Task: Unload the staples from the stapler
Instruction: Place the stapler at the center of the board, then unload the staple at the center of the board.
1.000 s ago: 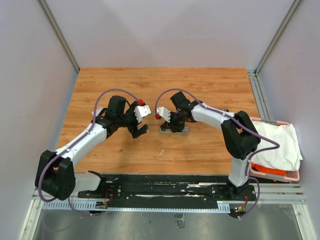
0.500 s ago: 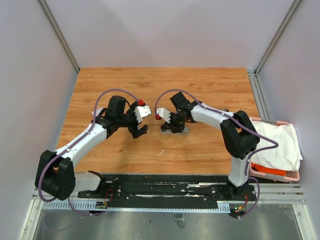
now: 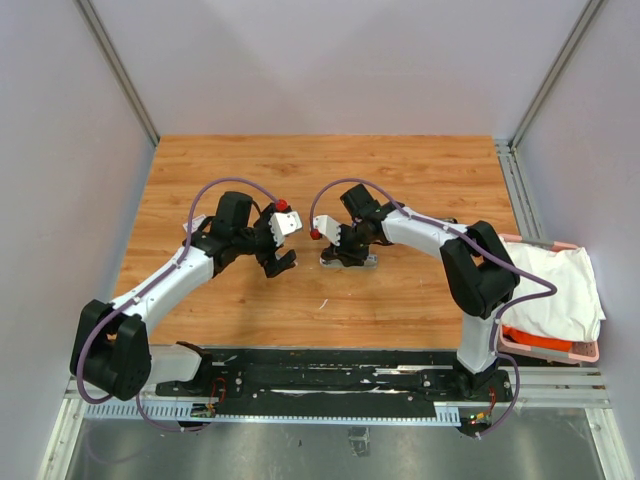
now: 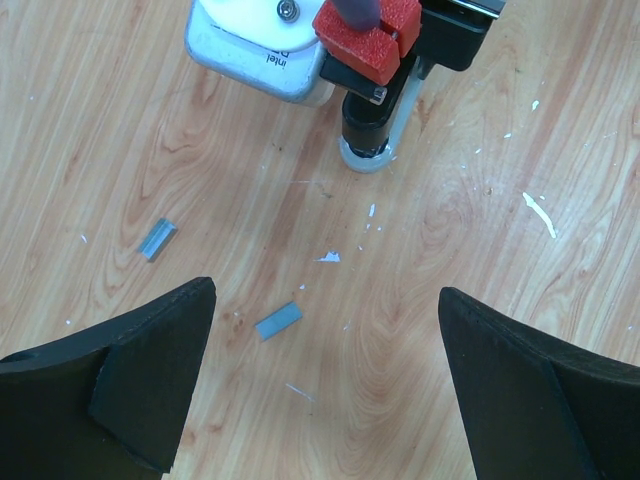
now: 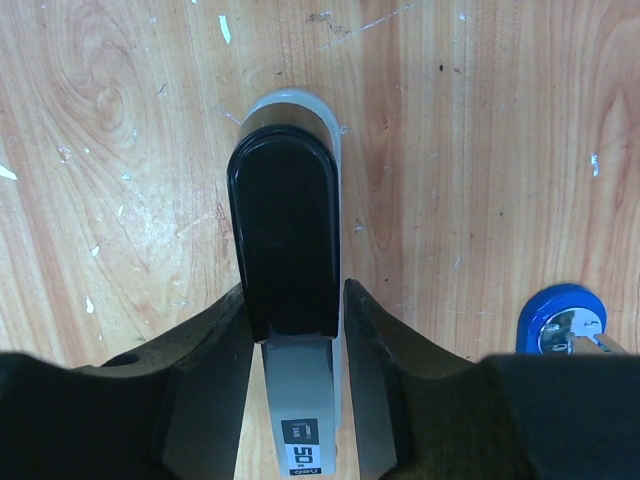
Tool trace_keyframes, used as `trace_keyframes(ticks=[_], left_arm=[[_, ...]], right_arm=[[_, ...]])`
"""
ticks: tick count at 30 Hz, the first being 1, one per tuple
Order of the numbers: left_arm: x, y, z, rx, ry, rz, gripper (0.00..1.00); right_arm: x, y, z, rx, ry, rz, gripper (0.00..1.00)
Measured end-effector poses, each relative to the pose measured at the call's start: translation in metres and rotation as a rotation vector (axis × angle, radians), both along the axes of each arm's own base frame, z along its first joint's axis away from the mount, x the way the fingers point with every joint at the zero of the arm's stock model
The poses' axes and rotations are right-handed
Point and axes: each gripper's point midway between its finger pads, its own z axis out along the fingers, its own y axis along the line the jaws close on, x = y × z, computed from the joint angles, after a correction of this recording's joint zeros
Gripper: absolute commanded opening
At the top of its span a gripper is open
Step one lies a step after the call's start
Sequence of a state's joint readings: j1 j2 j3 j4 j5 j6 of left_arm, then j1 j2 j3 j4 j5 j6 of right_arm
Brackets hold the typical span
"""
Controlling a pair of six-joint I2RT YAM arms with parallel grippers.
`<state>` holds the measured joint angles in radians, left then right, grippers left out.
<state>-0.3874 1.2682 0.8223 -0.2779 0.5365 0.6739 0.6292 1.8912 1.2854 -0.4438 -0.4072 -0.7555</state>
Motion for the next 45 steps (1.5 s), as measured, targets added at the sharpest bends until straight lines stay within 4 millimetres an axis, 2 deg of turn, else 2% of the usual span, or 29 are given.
trace_keyframes(ticks=[9,17,22,27,34,38,41,45], left_arm=[[0.000,-0.001,-0.003,0.001,0.009,-0.004,0.98],[0.000,-0.001,-0.008,-0.023,0.025,0.002,0.98],[0.012,0.009,-0.010,-0.093,0.023,0.070,0.98],[0.024,0.008,0.001,-0.176,-0.007,0.101,0.98],[0.028,-0.005,0.013,-0.269,-0.045,0.063,0.98],[0.025,-0.007,0.009,-0.298,-0.054,0.045,0.98],[0.018,-0.008,0.001,-0.310,-0.042,0.026,0.98],[0.010,-0.012,-0.001,-0.327,-0.034,-0.011,0.98]], right_arm=[[-0.003,0.003,0.003,0.020,0.012,0.004,0.48],[0.000,0.018,0.025,0.095,0.016,-0.012,0.50],[0.000,0.025,0.032,0.130,0.033,-0.024,0.53],[-0.005,0.040,0.038,0.157,0.043,0.004,0.54],[-0.012,0.048,0.033,0.156,0.061,0.028,0.54],[-0.012,0.047,0.025,0.144,0.074,0.026,0.53],[-0.011,0.047,0.021,0.137,0.079,0.024,0.48],[-0.009,0.048,0.018,0.132,0.079,0.022,0.26]])
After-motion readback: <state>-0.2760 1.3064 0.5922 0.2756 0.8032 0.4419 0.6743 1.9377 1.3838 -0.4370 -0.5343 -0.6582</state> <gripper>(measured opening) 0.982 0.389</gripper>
